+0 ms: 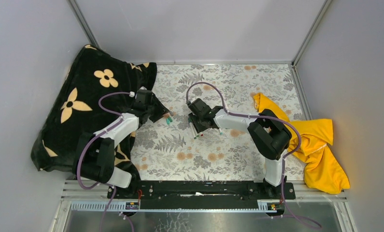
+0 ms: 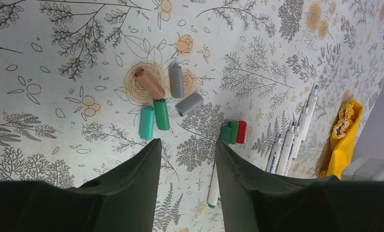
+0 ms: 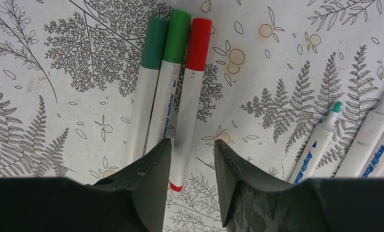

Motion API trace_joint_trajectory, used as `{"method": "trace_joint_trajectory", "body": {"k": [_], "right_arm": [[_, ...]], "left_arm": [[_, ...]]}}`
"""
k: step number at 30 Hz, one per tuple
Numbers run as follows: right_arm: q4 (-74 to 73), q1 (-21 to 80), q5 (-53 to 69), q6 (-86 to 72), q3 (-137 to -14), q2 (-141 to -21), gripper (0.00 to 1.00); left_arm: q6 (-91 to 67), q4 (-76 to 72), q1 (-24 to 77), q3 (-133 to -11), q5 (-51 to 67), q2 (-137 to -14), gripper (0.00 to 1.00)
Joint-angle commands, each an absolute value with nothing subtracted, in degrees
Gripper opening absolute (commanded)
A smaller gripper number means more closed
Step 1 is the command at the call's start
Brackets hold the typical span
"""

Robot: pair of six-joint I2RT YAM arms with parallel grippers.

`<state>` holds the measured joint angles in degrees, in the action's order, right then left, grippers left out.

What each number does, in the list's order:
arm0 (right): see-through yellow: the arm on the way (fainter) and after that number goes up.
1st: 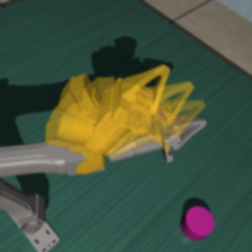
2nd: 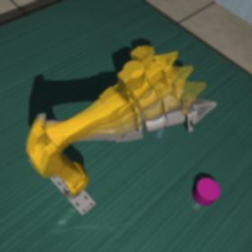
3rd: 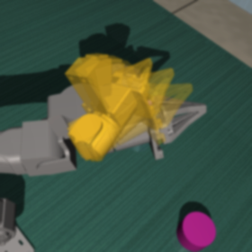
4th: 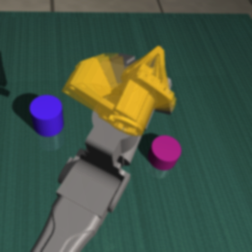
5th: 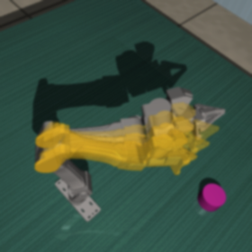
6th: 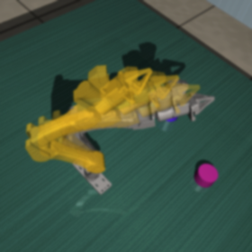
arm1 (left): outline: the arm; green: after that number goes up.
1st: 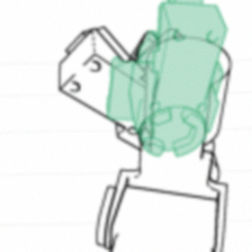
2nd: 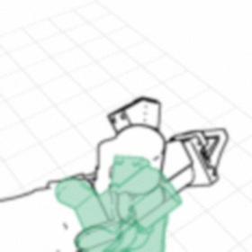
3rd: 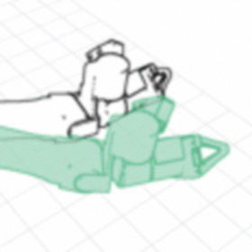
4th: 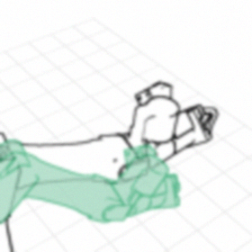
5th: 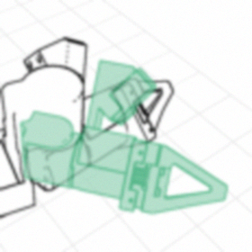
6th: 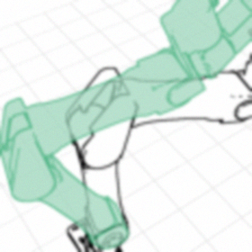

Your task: Open the pen caps

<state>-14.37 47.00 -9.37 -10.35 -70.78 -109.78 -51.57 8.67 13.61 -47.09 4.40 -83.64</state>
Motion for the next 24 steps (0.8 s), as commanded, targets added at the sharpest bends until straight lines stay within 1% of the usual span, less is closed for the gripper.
{"method": "trace_joint_trajectory", "body": {"k": [1, 4, 6, 8, 9, 12, 14, 17, 24], "right_arm": [[-15.0, 47.8, -9.3, -11.0, -73.9, -111.1, 0.45], [-15.5, 47.8, -9.0, -11.2, -74.4, -112.1, 0.45], [-16.4, 47.8, -9.0, -11.3, -74.9, -113.0, 0.45], [-17.2, 47.8, -9.1, -11.3, -75.3, -113.8, 0.43], [-17.5, 47.8, -9.0, -11.3, -75.2, -114.1, 0.40], [-17.4, 47.8, -9.2, -11.6, -74.5, -113.8, 0.19], [-17.6, 47.8, -9.3, -11.6, -74.3, -113.4, 0.10], [-17.5, 47.8, -9.4, -11.3, -73.9, -111.5, 0.00], [-17.1, 47.8, -8.2, -9.9, -74.1, -104.3, 0.00]], "left_arm": [[-52.1, 7.7, 14.0, -46.8, 3.6, -82.0, 0.54], [-52.2, 7.8, 14.1, -46.8, 3.6, -81.9, 0.58], [-52.3, 7.8, 14.1, -46.9, 3.7, -81.9, 0.59], [-52.3, 7.8, 14.1, -47.0, 3.7, -81.9, 0.59], [-52.4, 7.8, 14.1, -47.0, 3.7, -81.8, 0.59], [-52.6, 7.8, 14.0, -47.1, 3.8, -81.9, 0.59], [-52.6, 7.7, 14.1, -47.2, 3.8, -82.0, 0.59], [-52.8, 7.4, 14.1, -47.5, 4.5, -82.2, 0.59], [-54.3, 1.2, 14.3, -47.9, 12.7, -82.9, 0.60]]}}
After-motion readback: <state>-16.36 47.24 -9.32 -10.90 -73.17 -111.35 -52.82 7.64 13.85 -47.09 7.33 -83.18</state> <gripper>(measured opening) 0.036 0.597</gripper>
